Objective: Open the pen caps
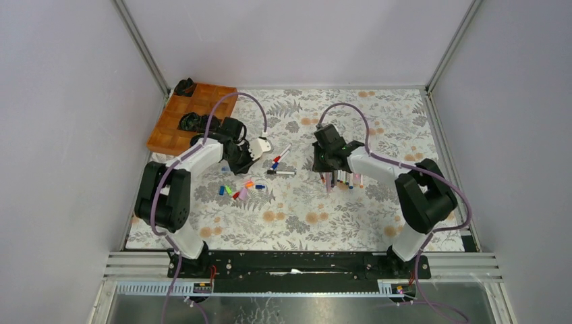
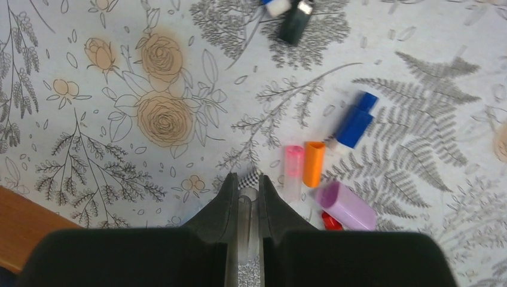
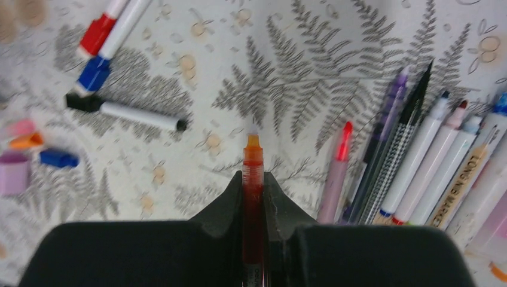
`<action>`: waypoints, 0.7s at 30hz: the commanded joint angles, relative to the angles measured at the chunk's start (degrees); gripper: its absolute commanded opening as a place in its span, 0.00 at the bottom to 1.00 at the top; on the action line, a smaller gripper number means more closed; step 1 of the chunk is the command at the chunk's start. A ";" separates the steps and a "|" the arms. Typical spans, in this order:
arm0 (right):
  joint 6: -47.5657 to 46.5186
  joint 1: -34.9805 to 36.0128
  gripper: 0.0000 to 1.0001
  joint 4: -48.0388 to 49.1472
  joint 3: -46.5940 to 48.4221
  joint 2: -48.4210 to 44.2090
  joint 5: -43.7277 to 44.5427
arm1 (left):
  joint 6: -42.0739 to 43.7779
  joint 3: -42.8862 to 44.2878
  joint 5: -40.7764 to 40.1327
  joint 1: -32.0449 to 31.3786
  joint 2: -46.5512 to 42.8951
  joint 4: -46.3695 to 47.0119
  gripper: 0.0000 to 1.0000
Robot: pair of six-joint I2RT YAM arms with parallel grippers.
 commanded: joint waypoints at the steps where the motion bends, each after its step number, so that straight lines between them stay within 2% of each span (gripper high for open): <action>1: 0.62 1.29 0.00 3.84 3.37 4.50 11.53 | -8.63 2.18 -6.49 0.18 3.31 6.84 0.00; 8: 0.22 2.08 0.03 6.02 5.57 9.82 13.59 | -10.74 2.51 -9.56 0.35 6.25 8.56 0.04; 14: 0.50 2.33 0.19 6.51 4.59 11.57 14.99 | -8.35 0.64 -10.80 0.35 6.30 9.73 0.09; 18: 0.46 2.33 0.30 5.42 4.54 13.14 14.74 | -7.75 0.28 -11.12 0.36 6.09 9.98 0.23; 21: 0.08 2.28 0.32 3.54 4.95 13.67 14.50 | -6.78 -0.08 -11.21 0.35 5.75 9.66 0.32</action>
